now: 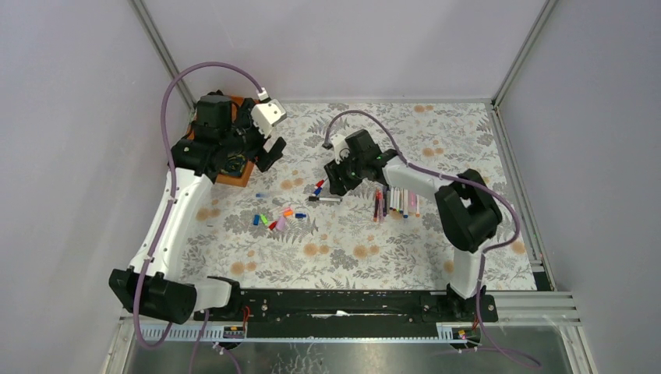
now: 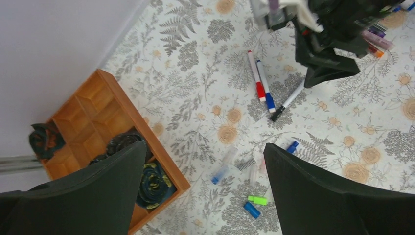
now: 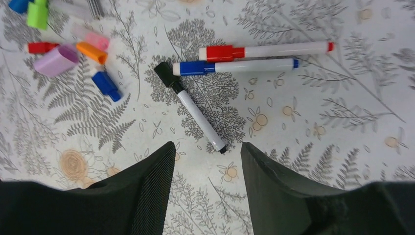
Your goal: Open the pen caps
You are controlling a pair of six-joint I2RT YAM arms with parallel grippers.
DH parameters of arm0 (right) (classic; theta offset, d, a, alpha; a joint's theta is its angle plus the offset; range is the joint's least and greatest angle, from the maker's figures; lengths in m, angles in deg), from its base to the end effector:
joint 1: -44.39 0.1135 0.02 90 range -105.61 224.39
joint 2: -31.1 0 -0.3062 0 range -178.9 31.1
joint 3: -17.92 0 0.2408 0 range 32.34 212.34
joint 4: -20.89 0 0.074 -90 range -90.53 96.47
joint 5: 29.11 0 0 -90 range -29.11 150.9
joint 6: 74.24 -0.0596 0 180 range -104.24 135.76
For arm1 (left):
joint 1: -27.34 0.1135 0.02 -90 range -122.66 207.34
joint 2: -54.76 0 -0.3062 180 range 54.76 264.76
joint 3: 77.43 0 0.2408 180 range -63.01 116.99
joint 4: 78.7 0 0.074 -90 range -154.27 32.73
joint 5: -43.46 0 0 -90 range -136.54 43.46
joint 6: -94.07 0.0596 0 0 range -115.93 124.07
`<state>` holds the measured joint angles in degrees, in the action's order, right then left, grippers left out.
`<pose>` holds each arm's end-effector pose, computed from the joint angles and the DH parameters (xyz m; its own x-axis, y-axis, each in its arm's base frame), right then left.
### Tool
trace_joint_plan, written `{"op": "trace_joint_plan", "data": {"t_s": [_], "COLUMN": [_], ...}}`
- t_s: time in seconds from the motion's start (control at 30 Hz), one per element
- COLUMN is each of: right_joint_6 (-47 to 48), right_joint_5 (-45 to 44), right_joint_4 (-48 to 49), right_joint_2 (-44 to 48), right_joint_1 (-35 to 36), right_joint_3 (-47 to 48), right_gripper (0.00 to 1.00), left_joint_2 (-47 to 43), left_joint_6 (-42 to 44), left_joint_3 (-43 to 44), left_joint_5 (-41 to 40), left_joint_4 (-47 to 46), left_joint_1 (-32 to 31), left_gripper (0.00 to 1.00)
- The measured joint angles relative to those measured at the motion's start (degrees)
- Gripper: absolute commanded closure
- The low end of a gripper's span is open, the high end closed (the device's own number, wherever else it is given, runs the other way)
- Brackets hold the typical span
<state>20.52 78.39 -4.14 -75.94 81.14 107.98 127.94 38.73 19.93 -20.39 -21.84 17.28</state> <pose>0.3396 0.2760 0.2484 -0.4722 -0.4514 -0.7572 -0.7916 0.5951 0.1389 0.2498 -0.0710 0.4364 -0.1404 0.5434 -0.8277 0.7318 0.6201 0.2829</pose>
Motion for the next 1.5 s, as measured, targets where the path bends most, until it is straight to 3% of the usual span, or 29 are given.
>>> {"op": "trace_joint_plan", "data": {"t_s": [0.47,0.93,1.23,1.4,1.5], "right_joint_6": [7.9,9.6,8.4,6.9,5.4], "right_joint_5": [1.8,-2.5,-3.5,-2.6,0.7], "right_joint_4": [-1.2,6.9,16.0,17.3,14.6], "right_joint_2": [-10.7,-9.5,-5.9,-3.4,-1.4], "right_joint_1": [3.6,5.4,7.3,8.0,8.3], "right_joint_3": [3.7,-1.0,-9.2,-12.7,-13.9], "right_gripper": [0.43,0.64,0.86,0.99,1.00], "left_joint_2": [-1.7,-1.7,-1.1,-0.9,-0.1], "left_joint_6": [-1.7,-1.7,-0.5,1.5,4.1], "left_joint_3": [-2.6,-3.5,-3.7,-7.7,-12.0], "left_joint_5": [1.1,1.1,2.0,2.5,3.6], "left_joint_4": [-0.1,-0.1,1.1,1.4,2.0], "left_joint_1": [0.2,0.2,0.2,0.2,0.2], "left_gripper": [0.02,0.02,0.01,0.02,0.02]}}
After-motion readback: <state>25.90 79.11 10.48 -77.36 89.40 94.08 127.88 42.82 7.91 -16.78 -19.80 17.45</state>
